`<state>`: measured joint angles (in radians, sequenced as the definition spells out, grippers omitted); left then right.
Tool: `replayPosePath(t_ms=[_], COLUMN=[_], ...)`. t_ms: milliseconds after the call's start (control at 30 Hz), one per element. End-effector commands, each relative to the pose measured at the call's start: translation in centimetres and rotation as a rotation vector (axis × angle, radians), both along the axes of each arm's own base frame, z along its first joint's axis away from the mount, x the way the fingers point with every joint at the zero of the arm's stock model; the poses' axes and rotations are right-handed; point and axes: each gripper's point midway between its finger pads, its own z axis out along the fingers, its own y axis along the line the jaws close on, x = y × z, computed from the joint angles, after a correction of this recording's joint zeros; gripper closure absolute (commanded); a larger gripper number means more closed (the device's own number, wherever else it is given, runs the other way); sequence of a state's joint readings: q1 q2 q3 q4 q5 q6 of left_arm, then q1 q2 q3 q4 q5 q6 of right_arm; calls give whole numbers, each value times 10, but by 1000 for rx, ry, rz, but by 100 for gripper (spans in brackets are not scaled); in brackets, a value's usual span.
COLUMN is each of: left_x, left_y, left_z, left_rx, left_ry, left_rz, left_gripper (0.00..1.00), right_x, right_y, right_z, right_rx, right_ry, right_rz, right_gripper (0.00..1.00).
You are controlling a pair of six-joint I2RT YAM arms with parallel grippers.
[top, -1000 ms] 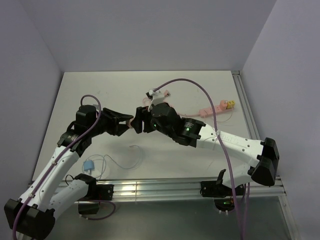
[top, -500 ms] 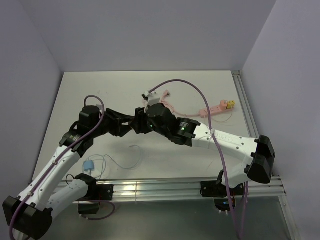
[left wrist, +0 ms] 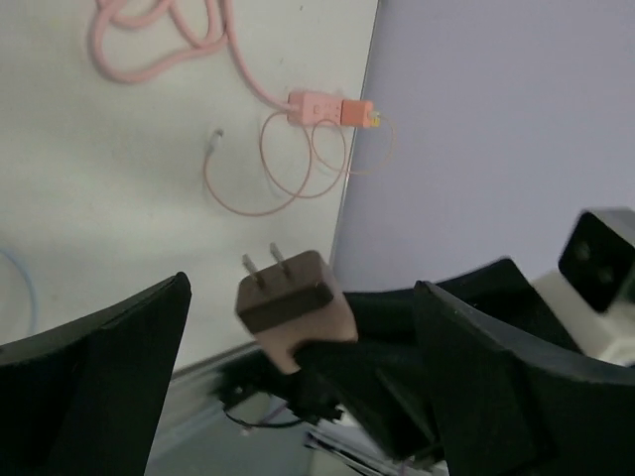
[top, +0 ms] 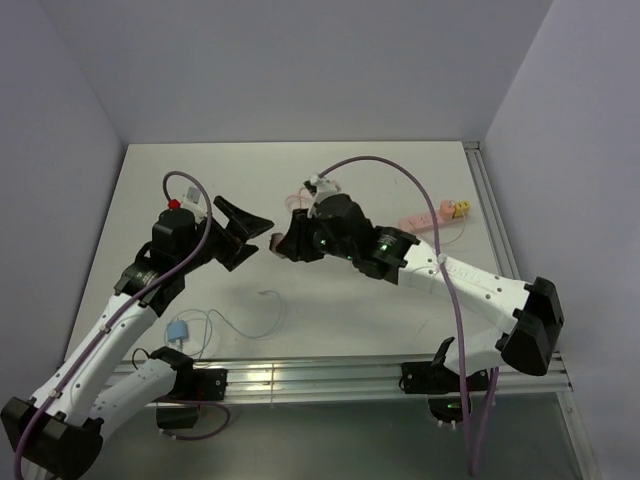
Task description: Insert the plug
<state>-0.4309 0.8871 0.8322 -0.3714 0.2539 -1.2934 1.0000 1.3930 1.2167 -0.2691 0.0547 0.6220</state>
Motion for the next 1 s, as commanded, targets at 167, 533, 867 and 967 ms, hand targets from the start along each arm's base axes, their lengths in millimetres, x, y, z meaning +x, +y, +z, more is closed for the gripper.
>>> replayPosePath(t_ms=[167,533,867,967], left_x=[-36,-93,-113,-116], left_y=[-12,-21,-42,-47], left_z=[43,107,123,122], left_rx=[83,226,286,298], left_ry=[-613,-1240,-1461,-1491], left_rz=[-307,-490,-614,-669], left_gripper=[4,1,1,1], right_x=[-24,-69,-94,-101], right_y=[-57,-73,-74,-74], right_z=[34,81,91,97], right_rx=[185,386,445,481], right_ry=[203,399,488,512], right_rz=[197,385,507,545], right_gripper=[100,100,100,100])
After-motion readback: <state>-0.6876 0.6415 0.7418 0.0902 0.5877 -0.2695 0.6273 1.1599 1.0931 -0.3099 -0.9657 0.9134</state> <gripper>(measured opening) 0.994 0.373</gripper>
